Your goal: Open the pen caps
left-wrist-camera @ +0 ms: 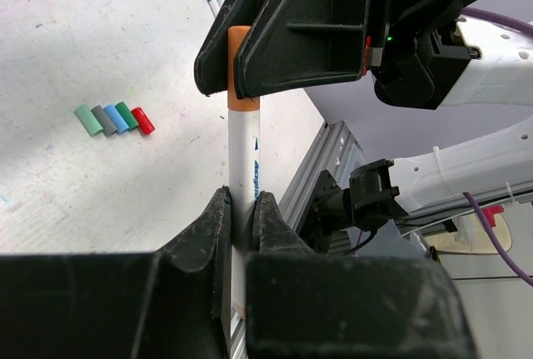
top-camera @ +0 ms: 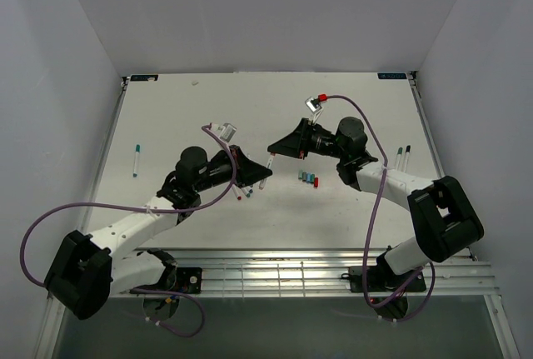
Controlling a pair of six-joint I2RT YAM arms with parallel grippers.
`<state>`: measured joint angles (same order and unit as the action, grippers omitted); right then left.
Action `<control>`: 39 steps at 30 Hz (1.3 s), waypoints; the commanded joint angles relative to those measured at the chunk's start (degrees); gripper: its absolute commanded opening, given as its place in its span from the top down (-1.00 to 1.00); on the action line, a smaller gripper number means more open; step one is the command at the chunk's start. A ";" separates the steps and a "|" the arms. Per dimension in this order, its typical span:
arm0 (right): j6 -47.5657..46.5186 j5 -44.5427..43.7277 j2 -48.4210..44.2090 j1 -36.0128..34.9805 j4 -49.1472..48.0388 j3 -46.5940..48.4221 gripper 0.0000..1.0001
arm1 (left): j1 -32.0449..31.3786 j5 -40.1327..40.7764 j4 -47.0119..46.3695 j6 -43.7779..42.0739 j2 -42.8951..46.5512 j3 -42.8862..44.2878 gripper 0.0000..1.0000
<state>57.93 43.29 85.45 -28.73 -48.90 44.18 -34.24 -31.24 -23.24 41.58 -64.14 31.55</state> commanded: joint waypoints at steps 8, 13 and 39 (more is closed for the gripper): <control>-0.50 -6.25 4.45 3.60 -16.70 7.67 0.85 | -1.09 -15.86 -1.08 3.76 2.44 -4.04 1.00; 10.96 0.74 8.15 -0.09 -26.59 7.50 0.85 | -1.09 -16.06 -8.04 6.84 0.51 -3.34 1.00; -14.47 -16.96 4.29 -1.69 35.98 20.52 0.85 | -13.75 22.65 15.88 -13.01 8.67 -1.30 1.00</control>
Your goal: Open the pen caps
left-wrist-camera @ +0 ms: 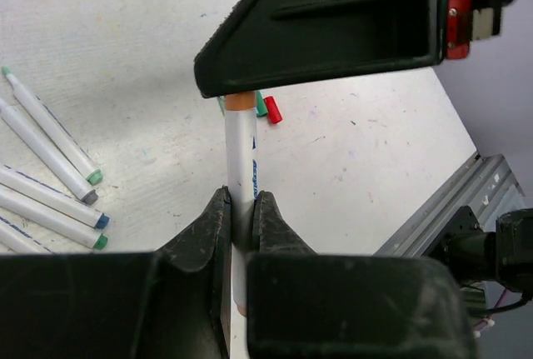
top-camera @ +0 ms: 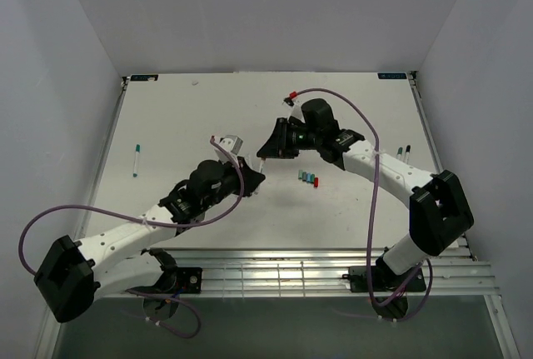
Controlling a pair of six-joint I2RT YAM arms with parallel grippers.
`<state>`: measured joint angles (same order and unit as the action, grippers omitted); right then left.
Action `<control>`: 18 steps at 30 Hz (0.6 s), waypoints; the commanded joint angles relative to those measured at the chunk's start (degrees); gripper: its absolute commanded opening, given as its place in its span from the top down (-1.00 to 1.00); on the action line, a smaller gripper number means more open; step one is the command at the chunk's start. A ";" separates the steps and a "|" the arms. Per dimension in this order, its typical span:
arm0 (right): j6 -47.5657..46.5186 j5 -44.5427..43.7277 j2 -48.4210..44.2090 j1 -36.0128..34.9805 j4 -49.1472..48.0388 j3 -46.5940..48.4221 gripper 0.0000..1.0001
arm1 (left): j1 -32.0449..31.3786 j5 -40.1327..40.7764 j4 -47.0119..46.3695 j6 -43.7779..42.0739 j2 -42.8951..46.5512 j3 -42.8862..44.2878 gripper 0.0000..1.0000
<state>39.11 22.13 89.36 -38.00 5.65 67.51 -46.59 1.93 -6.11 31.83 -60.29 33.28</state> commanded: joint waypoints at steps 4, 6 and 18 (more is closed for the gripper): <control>18.15 21.18 3.18 10.31 -42.36 -9.31 0.85 | -1.23 -17.57 -7.94 -1.61 9.75 -9.35 1.00; 17.85 21.29 2.66 10.23 -44.67 -10.55 0.85 | -1.23 -16.27 -8.74 0.76 11.24 -9.98 1.00; -10.19 -18.89 -9.82 -1.72 -34.08 -15.98 0.85 | -1.22 -19.41 -30.43 28.37 8.71 -12.00 1.00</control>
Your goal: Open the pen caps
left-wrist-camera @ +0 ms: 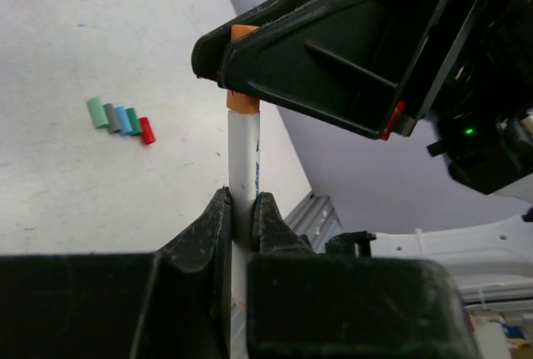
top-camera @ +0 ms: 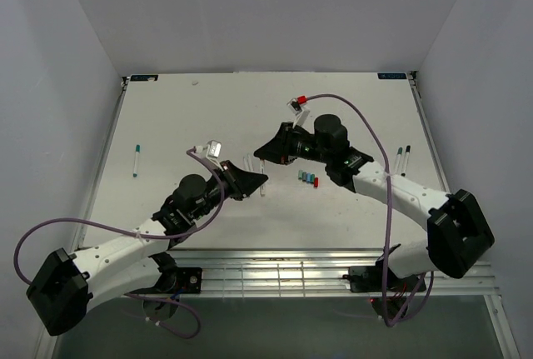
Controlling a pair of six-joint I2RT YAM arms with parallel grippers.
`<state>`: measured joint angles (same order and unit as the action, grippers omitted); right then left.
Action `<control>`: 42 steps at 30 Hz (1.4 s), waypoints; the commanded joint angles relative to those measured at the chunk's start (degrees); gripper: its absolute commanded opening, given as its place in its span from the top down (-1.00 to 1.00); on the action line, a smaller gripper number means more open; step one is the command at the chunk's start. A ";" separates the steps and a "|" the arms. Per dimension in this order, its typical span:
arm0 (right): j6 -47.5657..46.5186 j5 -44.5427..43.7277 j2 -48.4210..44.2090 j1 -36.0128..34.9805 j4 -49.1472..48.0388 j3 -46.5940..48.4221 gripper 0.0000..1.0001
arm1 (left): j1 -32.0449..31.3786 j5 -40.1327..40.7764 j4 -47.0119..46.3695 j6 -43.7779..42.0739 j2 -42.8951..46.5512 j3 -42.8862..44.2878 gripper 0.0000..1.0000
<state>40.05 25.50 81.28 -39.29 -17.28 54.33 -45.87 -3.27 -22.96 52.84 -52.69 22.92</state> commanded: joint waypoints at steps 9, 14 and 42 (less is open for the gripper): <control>9.91 14.38 9.50 3.43 -44.03 -5.47 0.85 | -1.60 -30.21 -39.53 13.08 -7.96 -1.47 1.00; 19.17 26.52 13.20 4.30 -49.34 -2.83 0.85 | -0.89 -30.92 -29.90 9.31 -4.63 -0.69 1.00; -16.93 -37.72 14.98 -0.10 42.51 22.09 0.85 | -2.91 19.79 49.94 -5.91 -4.79 17.43 1.00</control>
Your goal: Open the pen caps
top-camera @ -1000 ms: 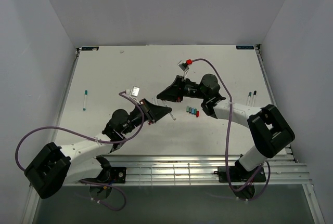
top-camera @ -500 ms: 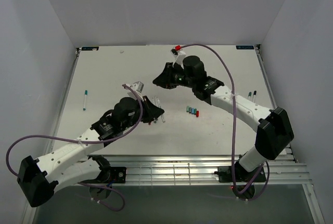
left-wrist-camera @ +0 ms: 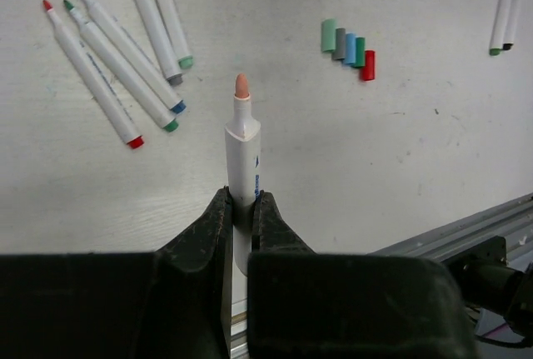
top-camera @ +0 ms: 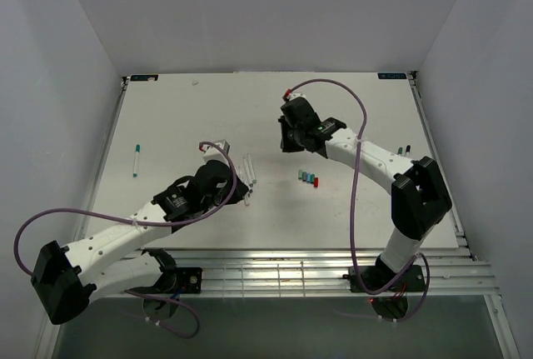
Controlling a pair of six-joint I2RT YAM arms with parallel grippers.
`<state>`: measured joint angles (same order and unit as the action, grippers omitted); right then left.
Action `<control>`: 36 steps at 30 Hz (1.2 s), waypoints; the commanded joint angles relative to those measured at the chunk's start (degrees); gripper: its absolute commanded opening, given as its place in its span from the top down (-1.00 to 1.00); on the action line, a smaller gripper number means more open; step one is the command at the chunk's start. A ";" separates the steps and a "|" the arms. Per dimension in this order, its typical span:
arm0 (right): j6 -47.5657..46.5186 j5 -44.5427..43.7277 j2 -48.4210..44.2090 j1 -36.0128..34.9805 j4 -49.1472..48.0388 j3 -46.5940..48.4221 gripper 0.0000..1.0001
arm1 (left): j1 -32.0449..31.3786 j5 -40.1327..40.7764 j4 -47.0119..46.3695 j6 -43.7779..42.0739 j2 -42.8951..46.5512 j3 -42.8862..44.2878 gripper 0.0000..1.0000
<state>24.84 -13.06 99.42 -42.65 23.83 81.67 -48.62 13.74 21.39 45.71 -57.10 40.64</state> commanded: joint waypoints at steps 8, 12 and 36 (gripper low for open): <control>-3.83 5.41 -13.45 11.36 -2.21 -20.31 0.85 | 0.45 9.11 6.56 5.62 -2.82 -4.44 1.00; -4.10 8.04 -15.57 14.26 -3.88 -25.67 0.85 | 2.82 10.26 7.18 4.12 -9.33 -1.72 1.00; -3.48 12.44 -12.49 17.43 -13.46 -36.58 0.66 | 14.78 3.58 -3.19 -4.84 -25.16 1.45 0.78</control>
<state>21.82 -1.15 86.74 -25.39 13.45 45.98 -34.37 18.02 19.92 42.15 -81.91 40.36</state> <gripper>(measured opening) 0.209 0.150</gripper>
